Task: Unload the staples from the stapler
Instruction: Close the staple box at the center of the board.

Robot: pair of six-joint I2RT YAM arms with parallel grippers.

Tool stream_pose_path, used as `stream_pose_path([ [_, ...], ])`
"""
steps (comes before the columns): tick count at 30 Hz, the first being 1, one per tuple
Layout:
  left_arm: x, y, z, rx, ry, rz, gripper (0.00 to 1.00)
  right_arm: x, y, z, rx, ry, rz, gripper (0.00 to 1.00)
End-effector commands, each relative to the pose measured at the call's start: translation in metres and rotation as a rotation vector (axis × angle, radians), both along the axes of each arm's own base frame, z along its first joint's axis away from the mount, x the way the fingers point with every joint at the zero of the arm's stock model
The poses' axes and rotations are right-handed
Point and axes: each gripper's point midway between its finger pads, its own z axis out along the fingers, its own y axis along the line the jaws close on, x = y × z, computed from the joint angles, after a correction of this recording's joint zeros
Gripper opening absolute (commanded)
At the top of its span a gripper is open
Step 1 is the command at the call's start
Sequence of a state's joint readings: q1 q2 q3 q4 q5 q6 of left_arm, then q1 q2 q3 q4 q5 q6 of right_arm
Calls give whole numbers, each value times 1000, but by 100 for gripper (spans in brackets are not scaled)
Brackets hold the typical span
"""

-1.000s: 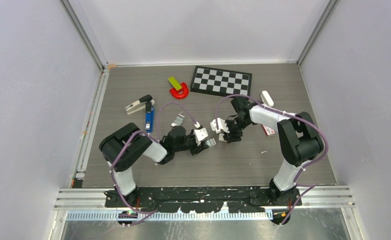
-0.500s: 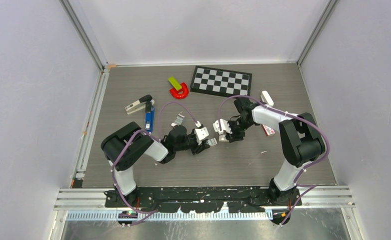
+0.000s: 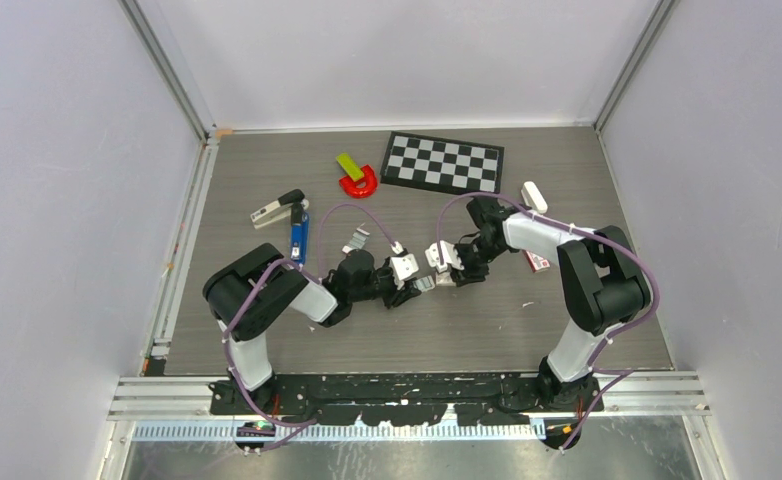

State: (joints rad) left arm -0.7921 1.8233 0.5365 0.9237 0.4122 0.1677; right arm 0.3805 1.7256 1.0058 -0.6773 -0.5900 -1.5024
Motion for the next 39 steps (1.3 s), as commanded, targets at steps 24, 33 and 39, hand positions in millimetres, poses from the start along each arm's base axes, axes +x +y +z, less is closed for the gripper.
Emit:
stream_pose_path([
  [24, -9, -5, -9, 26, 18, -64, 32, -3, 15, 9, 30, -34, 45, 41],
  [33, -13, -8, -10, 22, 32, -94, 32, -2, 16, 7, 26, -33, 40, 41],
  [39, -19, -11, -13, 32, 45, -138, 32, -3, 17, 6, 19, -33, 53, 42],
])
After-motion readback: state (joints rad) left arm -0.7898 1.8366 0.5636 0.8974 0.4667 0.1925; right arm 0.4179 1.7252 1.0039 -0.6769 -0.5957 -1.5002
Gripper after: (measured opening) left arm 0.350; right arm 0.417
